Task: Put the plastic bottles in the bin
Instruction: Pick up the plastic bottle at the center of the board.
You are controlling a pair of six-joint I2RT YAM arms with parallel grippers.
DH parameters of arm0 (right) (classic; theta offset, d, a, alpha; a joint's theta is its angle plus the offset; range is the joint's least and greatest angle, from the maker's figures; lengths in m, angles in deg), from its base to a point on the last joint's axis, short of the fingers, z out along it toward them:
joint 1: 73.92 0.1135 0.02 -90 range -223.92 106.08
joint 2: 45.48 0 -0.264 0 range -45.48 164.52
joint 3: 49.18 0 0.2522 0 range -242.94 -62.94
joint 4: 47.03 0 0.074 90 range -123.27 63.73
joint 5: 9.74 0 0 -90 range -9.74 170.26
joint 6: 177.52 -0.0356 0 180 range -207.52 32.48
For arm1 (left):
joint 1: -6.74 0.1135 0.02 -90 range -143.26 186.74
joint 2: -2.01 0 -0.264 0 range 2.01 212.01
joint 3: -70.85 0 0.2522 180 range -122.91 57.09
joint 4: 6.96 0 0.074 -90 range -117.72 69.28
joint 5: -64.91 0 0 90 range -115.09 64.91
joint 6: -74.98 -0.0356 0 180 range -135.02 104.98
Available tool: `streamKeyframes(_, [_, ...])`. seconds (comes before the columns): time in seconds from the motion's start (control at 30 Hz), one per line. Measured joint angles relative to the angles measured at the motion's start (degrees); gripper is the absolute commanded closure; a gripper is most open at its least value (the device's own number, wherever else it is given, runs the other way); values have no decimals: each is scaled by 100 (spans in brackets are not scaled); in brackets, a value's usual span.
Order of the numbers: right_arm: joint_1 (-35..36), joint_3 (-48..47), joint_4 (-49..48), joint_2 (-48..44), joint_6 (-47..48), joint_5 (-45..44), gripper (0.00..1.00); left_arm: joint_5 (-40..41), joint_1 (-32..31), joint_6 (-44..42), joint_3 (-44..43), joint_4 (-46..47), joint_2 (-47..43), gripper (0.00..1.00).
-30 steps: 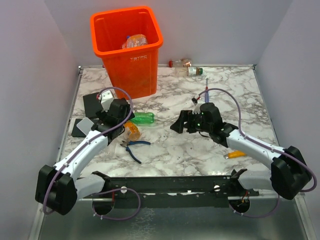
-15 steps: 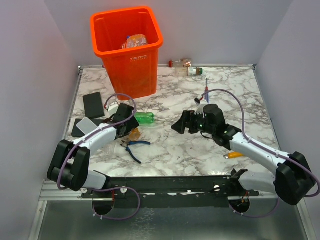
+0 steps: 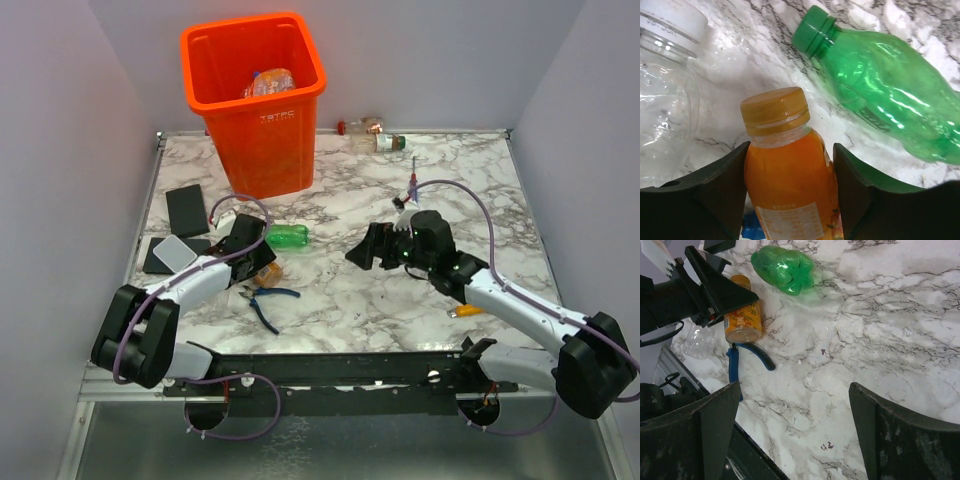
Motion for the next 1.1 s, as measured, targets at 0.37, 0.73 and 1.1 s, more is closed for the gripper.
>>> streamKeyframes(0.37, [0, -632, 785, -708, 306, 24, 6, -857, -269, -664, -420, 319, -1648, 73])
streamKeyframes(0.73, [2, -1318, 511, -1443, 457, 1093, 6, -3862, -1591, -1788, 511, 3895, -2433, 79])
streamKeyframes(1.1, [11, -1478, 745, -1075, 181, 1547, 7, -4227, -2767, -3477, 866, 4485, -2531, 94])
